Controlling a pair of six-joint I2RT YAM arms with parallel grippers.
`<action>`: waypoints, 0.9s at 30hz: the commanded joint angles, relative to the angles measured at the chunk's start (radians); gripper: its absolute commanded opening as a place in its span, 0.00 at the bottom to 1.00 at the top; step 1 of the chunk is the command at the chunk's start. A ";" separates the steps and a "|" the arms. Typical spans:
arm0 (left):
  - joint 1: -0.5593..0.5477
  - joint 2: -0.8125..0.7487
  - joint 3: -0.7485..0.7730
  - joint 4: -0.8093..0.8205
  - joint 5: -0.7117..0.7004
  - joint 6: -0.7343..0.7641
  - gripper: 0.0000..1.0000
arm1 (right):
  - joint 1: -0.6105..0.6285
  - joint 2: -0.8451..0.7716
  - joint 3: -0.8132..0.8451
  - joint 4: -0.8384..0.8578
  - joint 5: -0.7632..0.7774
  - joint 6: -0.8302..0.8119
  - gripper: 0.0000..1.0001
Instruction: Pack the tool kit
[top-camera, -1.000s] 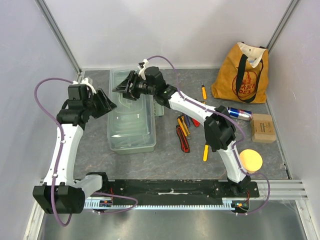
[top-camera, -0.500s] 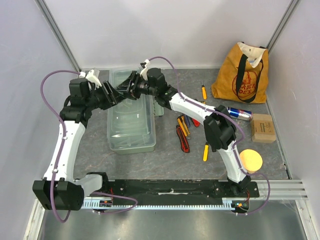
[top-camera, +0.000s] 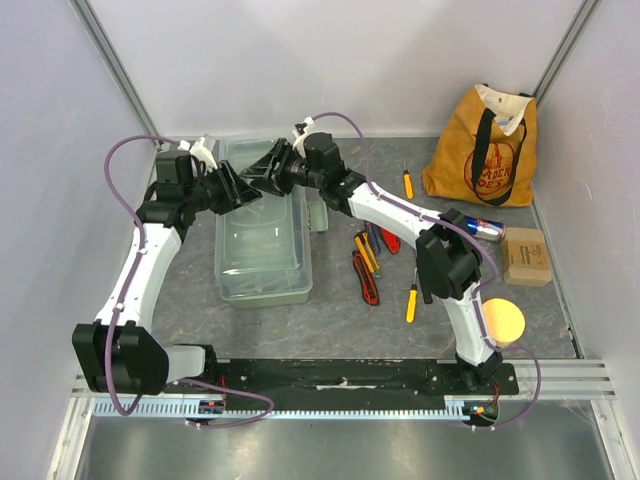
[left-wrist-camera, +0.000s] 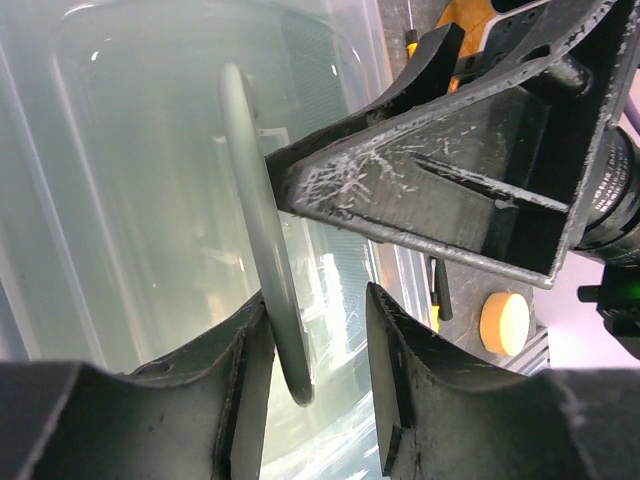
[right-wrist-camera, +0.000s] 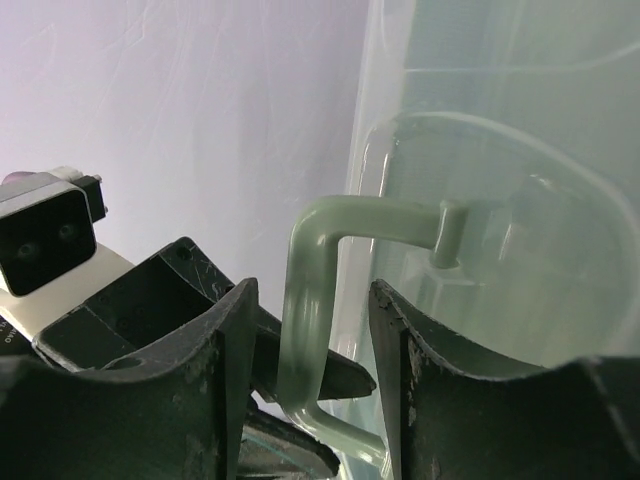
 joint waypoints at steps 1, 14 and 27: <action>-0.004 0.006 0.007 0.049 0.021 -0.015 0.45 | -0.020 -0.065 -0.039 -0.155 0.078 -0.067 0.56; -0.004 0.058 0.104 -0.042 -0.094 0.017 0.03 | -0.099 -0.335 -0.248 -0.313 0.320 -0.305 0.59; -0.004 0.069 0.470 -0.106 -0.135 0.004 0.02 | -0.178 -0.426 -0.472 -0.327 0.253 -0.515 0.72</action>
